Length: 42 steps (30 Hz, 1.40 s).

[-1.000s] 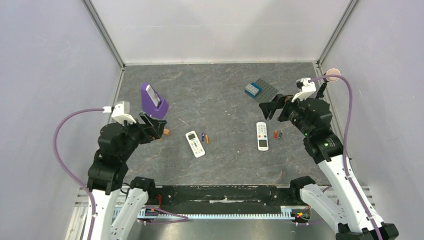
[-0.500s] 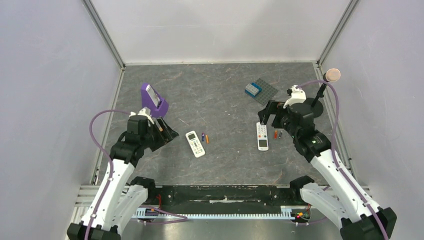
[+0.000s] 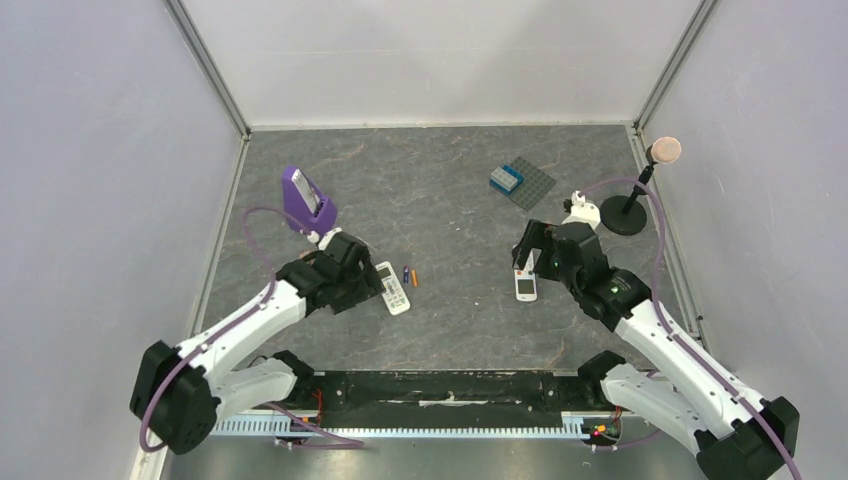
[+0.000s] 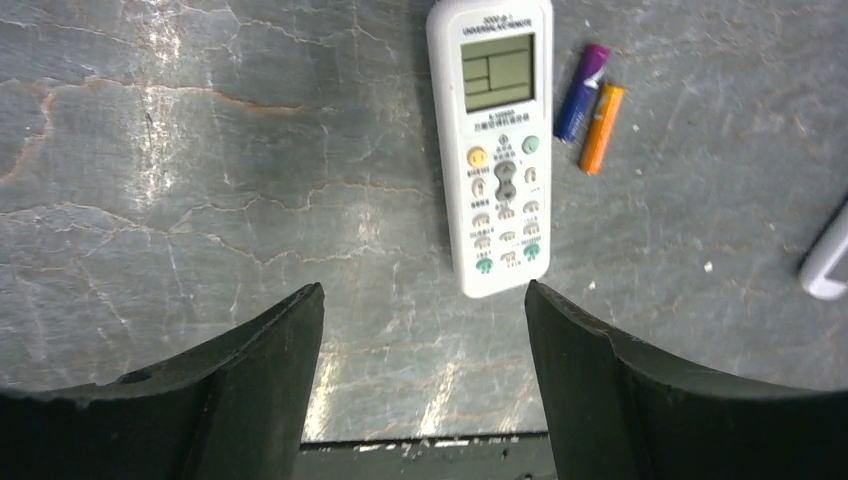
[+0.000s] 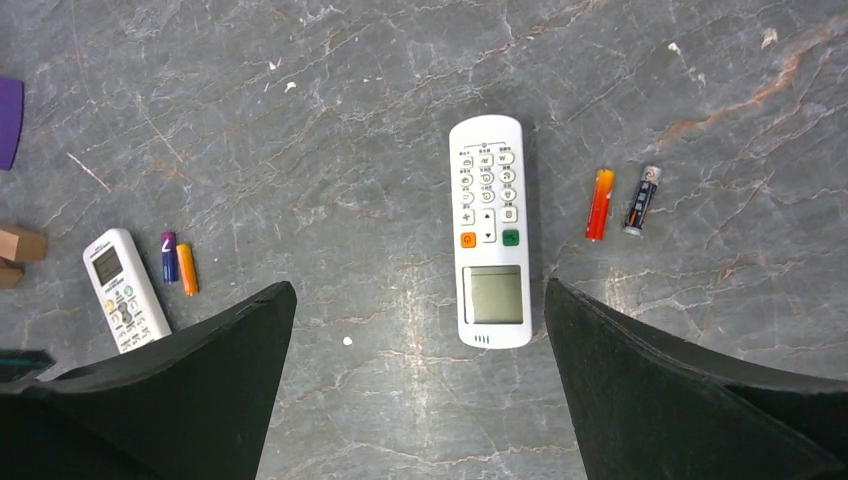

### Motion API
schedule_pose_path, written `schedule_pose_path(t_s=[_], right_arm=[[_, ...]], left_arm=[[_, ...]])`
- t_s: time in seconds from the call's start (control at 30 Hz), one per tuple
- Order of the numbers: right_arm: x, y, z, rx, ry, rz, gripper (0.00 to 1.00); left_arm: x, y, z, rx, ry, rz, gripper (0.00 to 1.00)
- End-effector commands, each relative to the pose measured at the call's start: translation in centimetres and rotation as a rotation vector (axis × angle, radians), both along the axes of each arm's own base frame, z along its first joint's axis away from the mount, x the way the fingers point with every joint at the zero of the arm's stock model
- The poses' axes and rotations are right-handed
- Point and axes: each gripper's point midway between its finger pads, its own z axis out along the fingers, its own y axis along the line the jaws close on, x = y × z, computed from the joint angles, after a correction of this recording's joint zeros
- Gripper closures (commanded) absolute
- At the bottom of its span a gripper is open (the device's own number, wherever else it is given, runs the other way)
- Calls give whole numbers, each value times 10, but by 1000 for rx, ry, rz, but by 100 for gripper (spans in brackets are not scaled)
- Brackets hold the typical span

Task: Load the batteries into the remote control

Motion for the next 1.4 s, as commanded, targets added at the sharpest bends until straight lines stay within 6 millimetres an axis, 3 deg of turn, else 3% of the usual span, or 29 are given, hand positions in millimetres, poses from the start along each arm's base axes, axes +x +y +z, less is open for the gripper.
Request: schedule_pose_path(t_s=[0.0,0.33,0.57,0.83,0.97,1.1,1.23,1.37], right_arm=[[-5,-6,3,20,-18,-42,2],[-11,1,-4,47,-40,19,2],[-15,2,-6,23,-64,76,2],[-33,8,-35,-39,55,192,2],[-36,15,-39,-14,66,223,2],[-36,17,-39,-12,71,238,2],[-37,21,-41,-13,85,265,2],[-39,34,-39,16,71,343,2]], left_arm=[[37,-16,4,-9,-81,126,20],[67,-46,-10,6,-75,159,18],[66,-35,-33,97,-7,272,17],[61,-31,-53,192,61,298,19],[57,-24,-64,242,87,307,23],[58,-24,-69,253,81,287,34],[64,-27,-64,259,64,241,64],[70,-35,-44,210,9,176,87]])
